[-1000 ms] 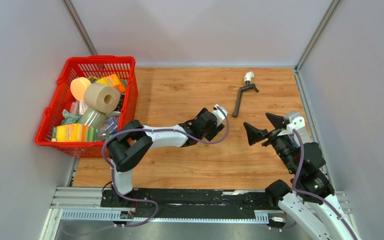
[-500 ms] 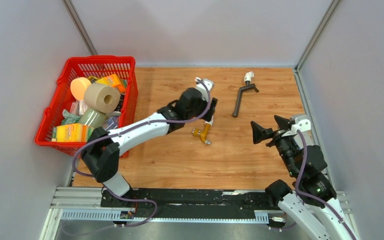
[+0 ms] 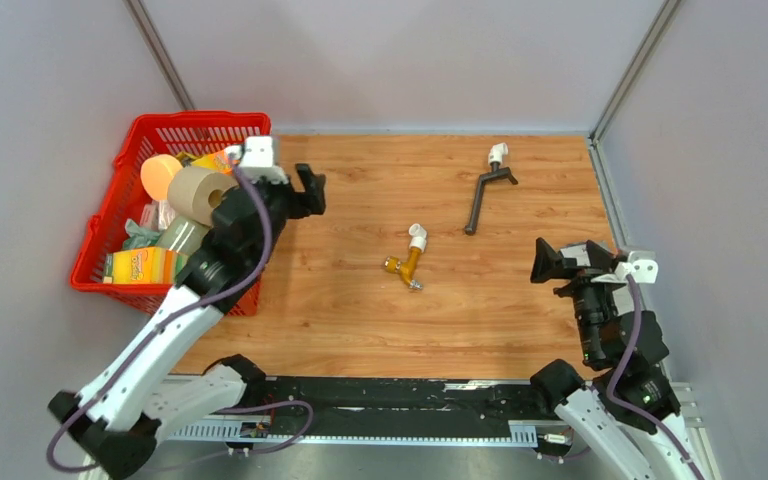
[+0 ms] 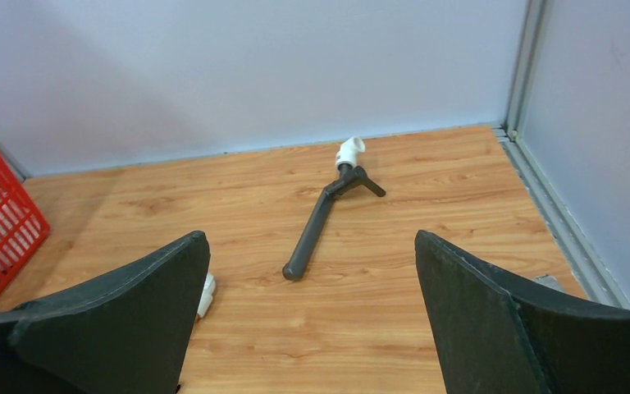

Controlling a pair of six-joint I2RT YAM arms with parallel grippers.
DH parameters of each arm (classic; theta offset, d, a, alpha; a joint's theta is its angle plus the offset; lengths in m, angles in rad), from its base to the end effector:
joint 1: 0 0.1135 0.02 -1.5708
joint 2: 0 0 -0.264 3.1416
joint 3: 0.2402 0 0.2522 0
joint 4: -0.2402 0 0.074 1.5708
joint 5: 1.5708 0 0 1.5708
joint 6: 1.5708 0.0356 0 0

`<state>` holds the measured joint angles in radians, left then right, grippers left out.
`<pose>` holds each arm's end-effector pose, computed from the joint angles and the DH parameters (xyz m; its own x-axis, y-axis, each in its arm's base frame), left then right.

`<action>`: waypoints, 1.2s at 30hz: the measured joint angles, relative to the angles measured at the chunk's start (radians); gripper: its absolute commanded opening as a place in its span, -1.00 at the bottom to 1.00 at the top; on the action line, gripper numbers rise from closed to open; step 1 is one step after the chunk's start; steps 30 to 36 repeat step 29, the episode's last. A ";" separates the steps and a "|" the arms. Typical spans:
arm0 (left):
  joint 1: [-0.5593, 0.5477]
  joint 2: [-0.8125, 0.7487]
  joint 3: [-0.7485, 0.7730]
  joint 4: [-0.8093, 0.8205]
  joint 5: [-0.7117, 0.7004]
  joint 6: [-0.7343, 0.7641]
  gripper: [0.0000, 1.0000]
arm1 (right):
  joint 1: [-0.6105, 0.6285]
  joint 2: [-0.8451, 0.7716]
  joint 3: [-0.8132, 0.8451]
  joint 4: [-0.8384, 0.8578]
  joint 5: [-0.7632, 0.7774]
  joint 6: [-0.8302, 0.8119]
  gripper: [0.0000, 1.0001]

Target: Install the water faucets

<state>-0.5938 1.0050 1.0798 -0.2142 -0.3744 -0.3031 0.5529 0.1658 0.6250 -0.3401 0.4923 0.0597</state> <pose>0.1932 -0.1147 0.3996 -0.1758 -0.2165 -0.9603 0.1762 0.9528 -0.2471 0.0575 0.0157 0.3319 0.0972 0.1217 -0.9878 -0.0693 0.9909 0.1153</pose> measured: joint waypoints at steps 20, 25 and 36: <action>0.000 -0.676 -0.475 0.207 0.257 0.273 0.74 | 0.000 -0.113 0.050 -0.003 0.135 -0.067 1.00; 0.000 -0.808 -0.574 0.282 0.273 0.306 0.74 | 0.000 -0.116 0.065 -0.002 0.133 -0.078 1.00; 0.000 -0.855 -0.593 0.311 0.272 0.327 0.74 | 0.000 -0.116 0.071 -0.001 0.127 -0.082 1.00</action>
